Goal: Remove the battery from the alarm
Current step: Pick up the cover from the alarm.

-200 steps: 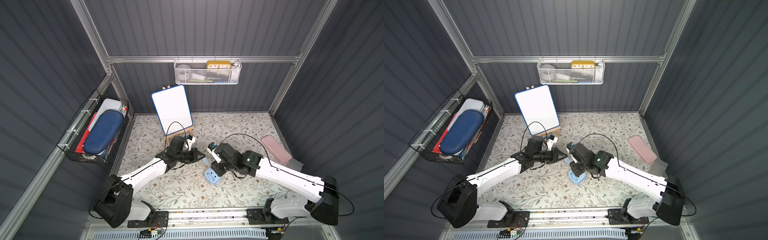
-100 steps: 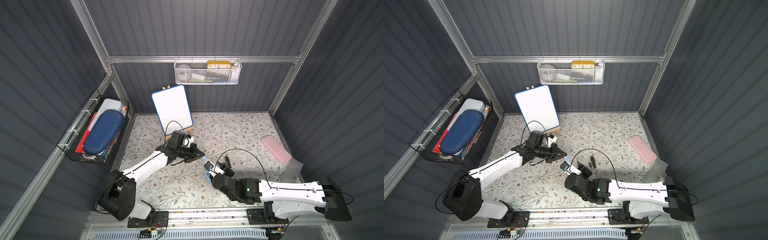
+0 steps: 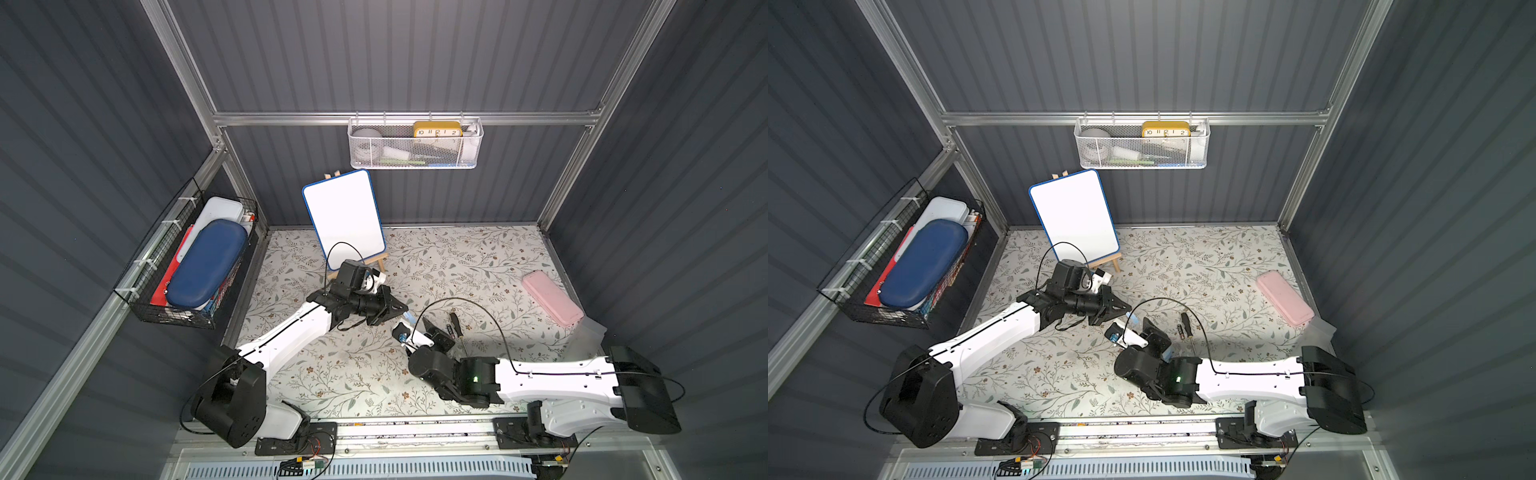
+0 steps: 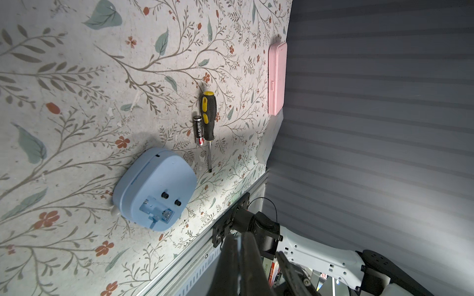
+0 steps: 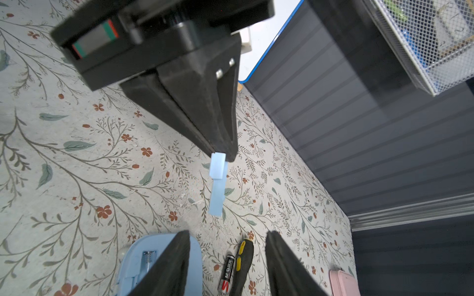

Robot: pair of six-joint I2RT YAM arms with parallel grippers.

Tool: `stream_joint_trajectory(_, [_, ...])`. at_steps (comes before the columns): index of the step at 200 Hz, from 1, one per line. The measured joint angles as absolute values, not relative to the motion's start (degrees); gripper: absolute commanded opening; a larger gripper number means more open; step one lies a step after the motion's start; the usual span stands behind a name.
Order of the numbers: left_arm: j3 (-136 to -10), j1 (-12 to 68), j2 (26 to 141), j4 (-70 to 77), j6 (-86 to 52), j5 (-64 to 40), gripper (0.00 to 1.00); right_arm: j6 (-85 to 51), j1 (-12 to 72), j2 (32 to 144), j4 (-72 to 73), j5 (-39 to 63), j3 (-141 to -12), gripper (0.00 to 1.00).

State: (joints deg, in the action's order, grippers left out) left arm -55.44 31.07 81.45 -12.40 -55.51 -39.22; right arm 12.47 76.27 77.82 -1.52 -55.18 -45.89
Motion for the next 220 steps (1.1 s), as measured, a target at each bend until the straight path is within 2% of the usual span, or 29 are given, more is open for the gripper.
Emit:
stream_joint_trajectory(88, [-54.68, 31.07, 78.83, -12.25, -56.12, -40.18, 0.0, 17.72, 76.64, 80.49, 5.1, -59.31, -46.17, 0.48])
stream_joint_trajectory(126, [-54.57, 31.07, 78.63, -12.23, -56.12, -40.56, 0.0, 18.9, 76.88, 79.61, 7.2, -60.31, -46.11, 0.34])
stream_joint_trajectory(165, [-54.52, 31.07, 77.36, -12.05, -56.14, -40.73, 0.0, 19.0, 76.88, 79.75, 7.9, -60.69, -46.11, 0.31])
stream_joint_trajectory(196, [-54.52, 31.07, 76.01, -12.01, -56.12, -40.93, 0.0, 18.22, 76.86, 79.77, 7.86, -60.73, -46.11, 0.15])
stream_joint_trajectory(220, [-54.52, 31.07, 75.35, -11.81, -56.14, -40.93, 0.0, 18.74, 76.88, 79.75, 8.51, -60.9, -46.06, 0.08])
